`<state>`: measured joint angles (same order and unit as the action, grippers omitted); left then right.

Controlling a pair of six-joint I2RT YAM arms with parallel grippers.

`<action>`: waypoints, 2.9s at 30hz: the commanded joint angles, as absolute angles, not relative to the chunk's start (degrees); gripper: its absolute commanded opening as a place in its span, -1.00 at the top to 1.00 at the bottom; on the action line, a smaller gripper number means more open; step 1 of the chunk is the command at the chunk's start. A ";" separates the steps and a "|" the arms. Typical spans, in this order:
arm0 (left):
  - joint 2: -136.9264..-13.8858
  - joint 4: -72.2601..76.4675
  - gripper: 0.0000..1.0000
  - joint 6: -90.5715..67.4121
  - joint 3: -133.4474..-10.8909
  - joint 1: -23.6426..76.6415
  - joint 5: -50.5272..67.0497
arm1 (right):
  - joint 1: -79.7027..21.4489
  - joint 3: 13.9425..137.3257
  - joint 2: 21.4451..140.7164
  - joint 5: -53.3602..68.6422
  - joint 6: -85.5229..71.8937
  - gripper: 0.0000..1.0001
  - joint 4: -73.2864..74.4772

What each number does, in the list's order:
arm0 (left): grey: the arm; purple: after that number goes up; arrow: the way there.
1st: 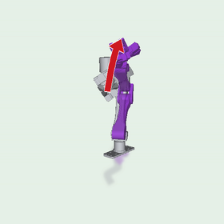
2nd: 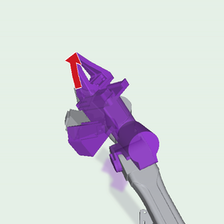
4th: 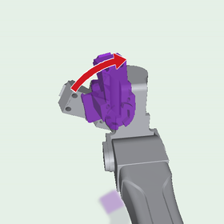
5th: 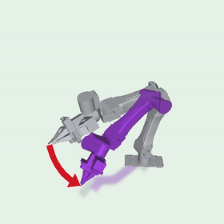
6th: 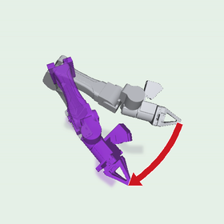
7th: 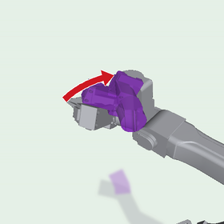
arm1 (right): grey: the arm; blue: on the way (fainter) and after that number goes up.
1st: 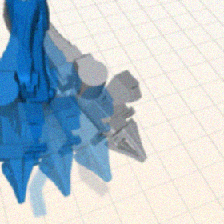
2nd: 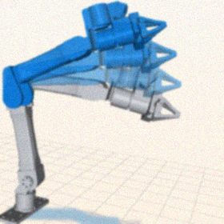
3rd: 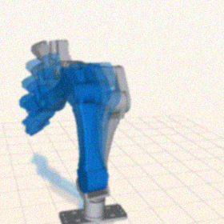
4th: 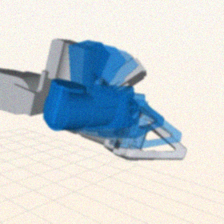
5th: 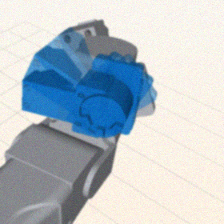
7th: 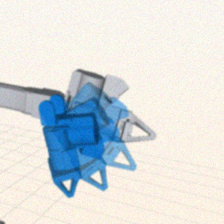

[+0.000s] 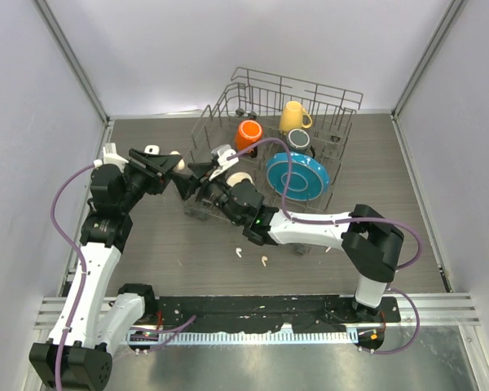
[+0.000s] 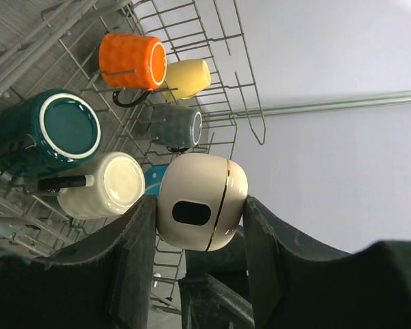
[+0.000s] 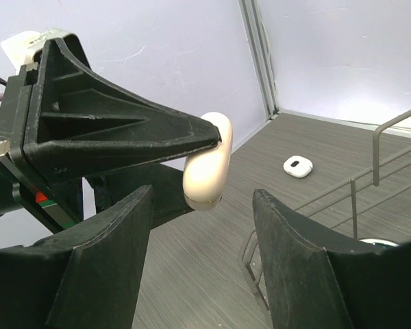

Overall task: Insert the wireless bluetooth earbuds into the charging case
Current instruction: Pick up the charging case at the center of the board.

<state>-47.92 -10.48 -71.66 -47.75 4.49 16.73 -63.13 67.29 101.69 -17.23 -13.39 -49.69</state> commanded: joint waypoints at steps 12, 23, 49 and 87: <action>-47.28 -6.59 0.88 -72.69 -47.99 5.27 18.02 | -61.44 73.12 104.85 -15.73 -14.06 -0.18 -53.79; -47.55 -5.45 0.87 -73.39 -47.46 5.62 18.02 | -61.52 72.77 104.94 -15.38 -13.80 0.19 -53.96; -47.64 -5.36 0.86 -73.21 -47.11 5.71 17.75 | -61.08 72.16 102.92 -15.03 -12.66 0.10 -55.02; -46.75 8.59 -1.00 -45.88 -49.66 5.63 33.38 | -43.34 62.32 78.41 28.11 -31.82 0.99 -23.87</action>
